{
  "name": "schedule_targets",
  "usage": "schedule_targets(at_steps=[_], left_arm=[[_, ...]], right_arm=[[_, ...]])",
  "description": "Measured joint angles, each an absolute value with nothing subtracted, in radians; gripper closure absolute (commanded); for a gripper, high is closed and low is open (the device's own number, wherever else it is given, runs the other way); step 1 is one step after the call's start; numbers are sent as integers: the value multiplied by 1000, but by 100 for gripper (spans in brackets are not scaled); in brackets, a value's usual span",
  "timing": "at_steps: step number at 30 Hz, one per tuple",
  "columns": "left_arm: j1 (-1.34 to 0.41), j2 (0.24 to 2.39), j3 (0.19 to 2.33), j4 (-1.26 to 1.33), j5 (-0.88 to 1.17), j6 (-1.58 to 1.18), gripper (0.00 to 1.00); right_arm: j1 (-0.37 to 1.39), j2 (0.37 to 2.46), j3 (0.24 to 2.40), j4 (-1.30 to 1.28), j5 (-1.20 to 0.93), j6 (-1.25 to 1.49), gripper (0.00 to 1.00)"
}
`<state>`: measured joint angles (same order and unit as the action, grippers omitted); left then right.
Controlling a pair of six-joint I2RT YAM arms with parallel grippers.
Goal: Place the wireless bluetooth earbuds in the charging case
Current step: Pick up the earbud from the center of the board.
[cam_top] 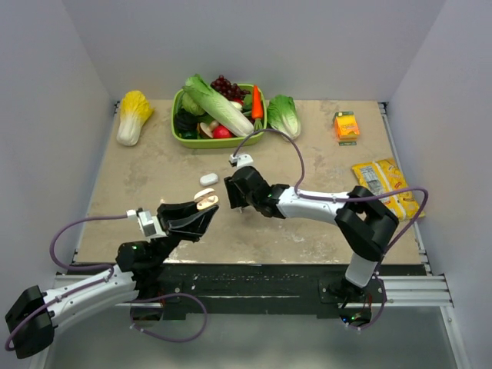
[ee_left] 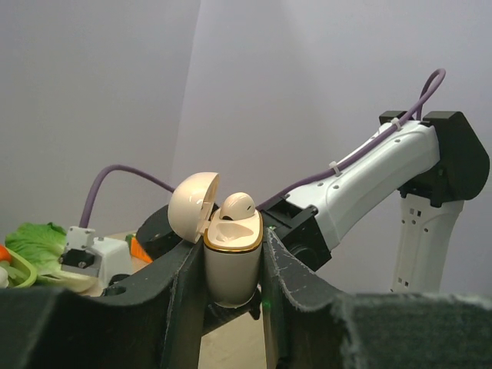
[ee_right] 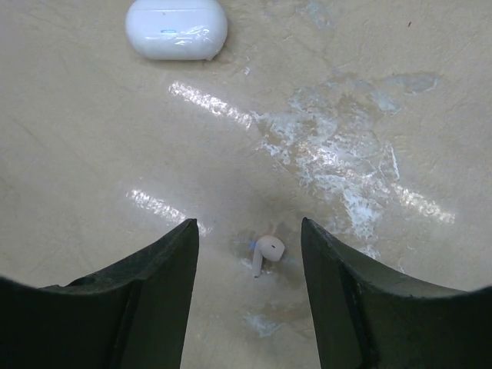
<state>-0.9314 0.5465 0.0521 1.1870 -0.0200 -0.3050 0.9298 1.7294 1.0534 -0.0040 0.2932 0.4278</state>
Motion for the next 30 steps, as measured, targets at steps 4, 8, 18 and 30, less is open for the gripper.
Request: schedule_targets(at_steps=[4,8,18,30], left_arm=[[-931,537,52,1187,-20,-306,100],[-931,538,52,1187,-20,-314,100],[-931,543,52,1187,-20,-323,100],[-931,541,52,1185,-20,-323,100]], right_arm=[[930,1800,1094,-42,289,430,44],[930,1855,1111,-101,289,435,44],[930,1880,1133,-139,289,441,46],[929,1904,1148,-130,298,445,50]])
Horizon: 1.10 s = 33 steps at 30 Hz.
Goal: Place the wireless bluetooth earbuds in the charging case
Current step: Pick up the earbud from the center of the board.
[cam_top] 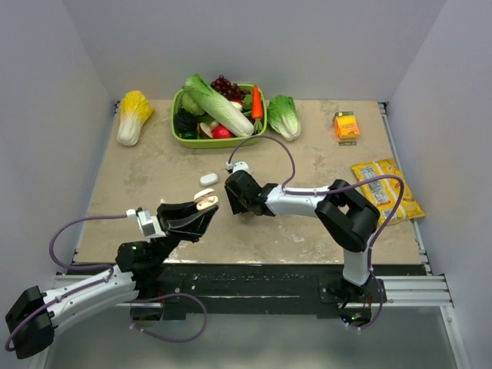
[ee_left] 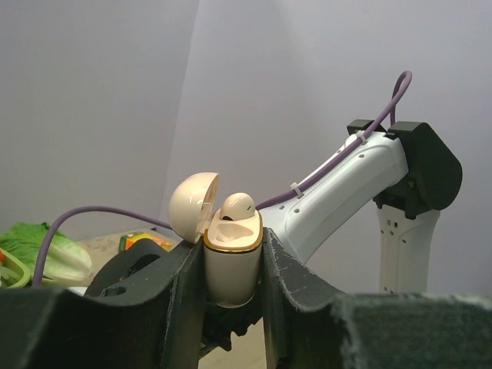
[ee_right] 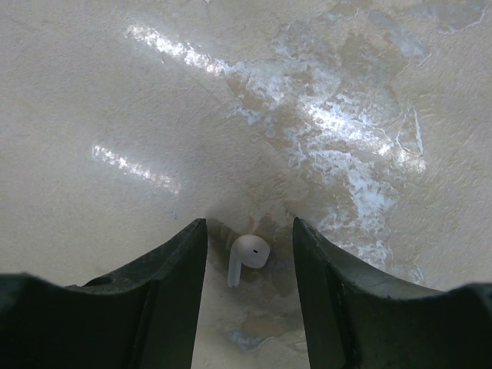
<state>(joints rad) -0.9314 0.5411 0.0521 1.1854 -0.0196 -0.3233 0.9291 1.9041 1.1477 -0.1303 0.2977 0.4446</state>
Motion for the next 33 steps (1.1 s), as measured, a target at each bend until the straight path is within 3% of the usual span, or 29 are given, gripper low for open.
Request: schedule_targets(at_steps=[21,33], left_arm=[[-931,519,52,1169,-23,-336,100],[-931,517,52,1165,-23,-348,100]], right_arm=[[964,1917,1154,-138,385,447,50],[969,1918,1154,-137,394,453,59]])
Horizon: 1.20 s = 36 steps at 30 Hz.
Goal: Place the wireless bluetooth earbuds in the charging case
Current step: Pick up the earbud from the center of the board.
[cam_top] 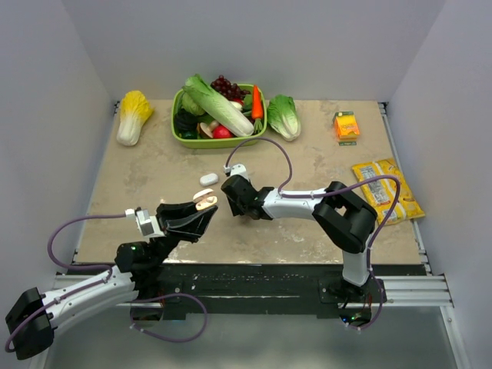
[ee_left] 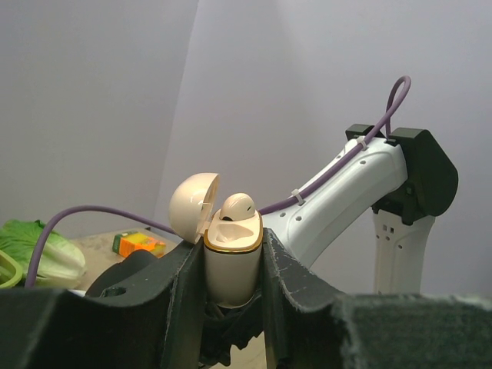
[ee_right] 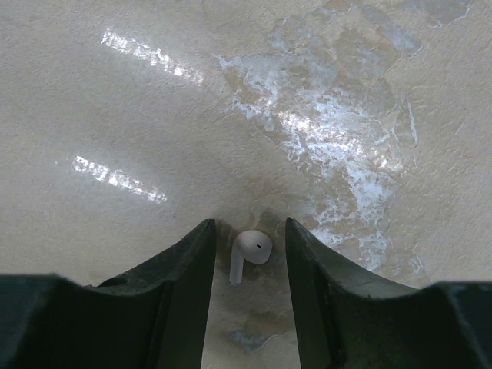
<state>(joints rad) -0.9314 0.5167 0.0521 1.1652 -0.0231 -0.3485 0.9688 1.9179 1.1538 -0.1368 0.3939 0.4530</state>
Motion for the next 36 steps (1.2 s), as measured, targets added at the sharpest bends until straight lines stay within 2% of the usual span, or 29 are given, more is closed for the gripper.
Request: schedule_targets(at_steps=[11,17,19,22,25,36], left_arm=[[-931,517,52,1164,-23,-349,100],[-931,517,52,1164,-23,-349,100],[-931,517,52,1164,-23,-349,100],[-931,517,52,1164,-23,-349,100],[-931,519,52,1164,-23,-349,100],[-931,519,52,1164,-22,-354,100]], right_arm=[[970,1917,1150,-125,380,456,69],[970,1916,1144,-119,377,456,72],[970,1914,1141,-116,376,456,69],[970,1911,1136,-109,374,456,58],[973,1911,1134,-103,373,458,53],[975,1909,1132,-102,373,456,55]])
